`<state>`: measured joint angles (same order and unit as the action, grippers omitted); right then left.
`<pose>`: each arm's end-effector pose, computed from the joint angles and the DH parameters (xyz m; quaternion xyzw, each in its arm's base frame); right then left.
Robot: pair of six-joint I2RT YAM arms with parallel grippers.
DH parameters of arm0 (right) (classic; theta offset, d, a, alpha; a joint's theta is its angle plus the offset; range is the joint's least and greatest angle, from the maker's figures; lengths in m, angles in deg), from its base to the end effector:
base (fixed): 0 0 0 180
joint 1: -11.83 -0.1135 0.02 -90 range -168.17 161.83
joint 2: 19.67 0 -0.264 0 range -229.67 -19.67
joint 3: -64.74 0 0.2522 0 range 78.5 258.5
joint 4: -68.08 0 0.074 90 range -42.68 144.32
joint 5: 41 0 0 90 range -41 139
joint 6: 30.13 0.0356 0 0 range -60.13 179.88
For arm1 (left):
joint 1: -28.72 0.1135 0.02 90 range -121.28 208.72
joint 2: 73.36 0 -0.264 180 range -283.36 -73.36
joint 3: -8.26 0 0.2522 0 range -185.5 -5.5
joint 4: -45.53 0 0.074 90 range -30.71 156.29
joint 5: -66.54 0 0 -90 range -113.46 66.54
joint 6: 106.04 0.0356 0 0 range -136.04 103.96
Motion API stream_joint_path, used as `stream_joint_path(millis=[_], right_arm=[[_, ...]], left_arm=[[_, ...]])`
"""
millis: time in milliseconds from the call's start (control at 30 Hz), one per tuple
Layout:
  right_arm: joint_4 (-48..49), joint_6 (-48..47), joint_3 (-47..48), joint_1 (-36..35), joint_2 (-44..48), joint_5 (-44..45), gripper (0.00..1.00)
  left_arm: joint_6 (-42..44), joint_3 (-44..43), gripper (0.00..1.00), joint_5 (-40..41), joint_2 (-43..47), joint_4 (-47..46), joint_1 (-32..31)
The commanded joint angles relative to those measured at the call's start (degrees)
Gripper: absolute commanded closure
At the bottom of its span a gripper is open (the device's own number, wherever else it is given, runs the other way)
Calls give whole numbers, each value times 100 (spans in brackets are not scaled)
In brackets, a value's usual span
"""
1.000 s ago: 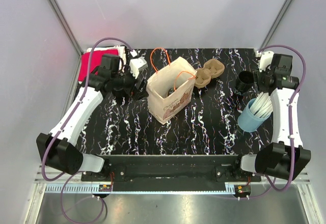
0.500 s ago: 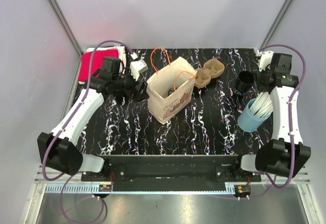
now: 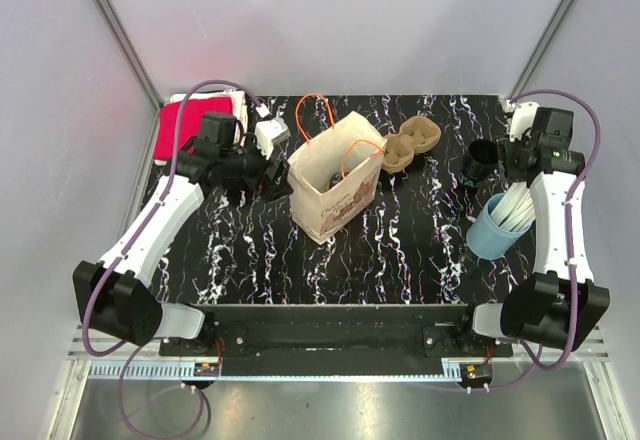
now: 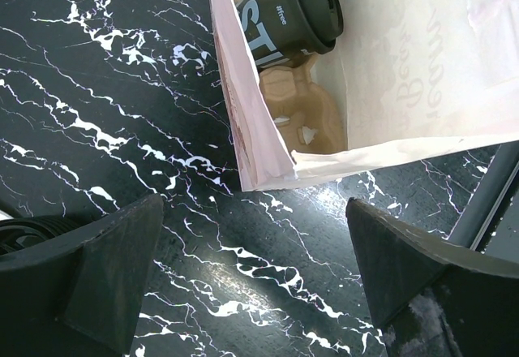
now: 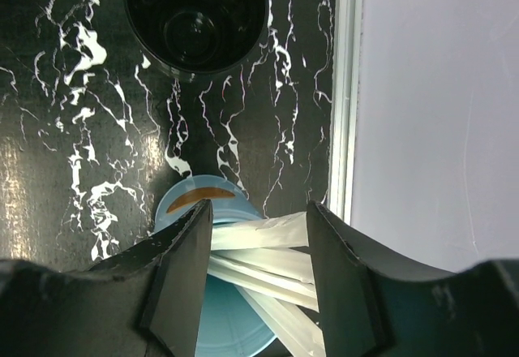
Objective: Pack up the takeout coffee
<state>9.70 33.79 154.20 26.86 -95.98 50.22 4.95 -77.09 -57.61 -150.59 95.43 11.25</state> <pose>0.2705 -0.0734 0.3496 -0.0850 0.9207 -0.1429 0.3531 0.2692 -0.1057 0.3377 0.4006 0.7843 -0.2559 0.3985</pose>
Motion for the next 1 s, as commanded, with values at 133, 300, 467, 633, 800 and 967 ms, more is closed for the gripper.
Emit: stream_joint_path(millis=[133,300,467,633,800,967], right_arm=[[340,7,68,44,214,19,44],[419,16,-73,62,169,-16,44],[437,25,-117,70,20,54,44],[428,25,-214,79,-41,-7,44],[375,33,-319,79,2,-103,47],[209,77,-354,79,187,-385,51]], left_arm=[[-52,5,1,-215,42,-318,42],[-34,40,1,-215,50,-318,34],[-34,58,1,-224,59,-318,34],[-25,75,1,-224,50,-327,34],[-16,75,1,-215,33,-318,42],[-43,58,1,-241,6,-327,42]])
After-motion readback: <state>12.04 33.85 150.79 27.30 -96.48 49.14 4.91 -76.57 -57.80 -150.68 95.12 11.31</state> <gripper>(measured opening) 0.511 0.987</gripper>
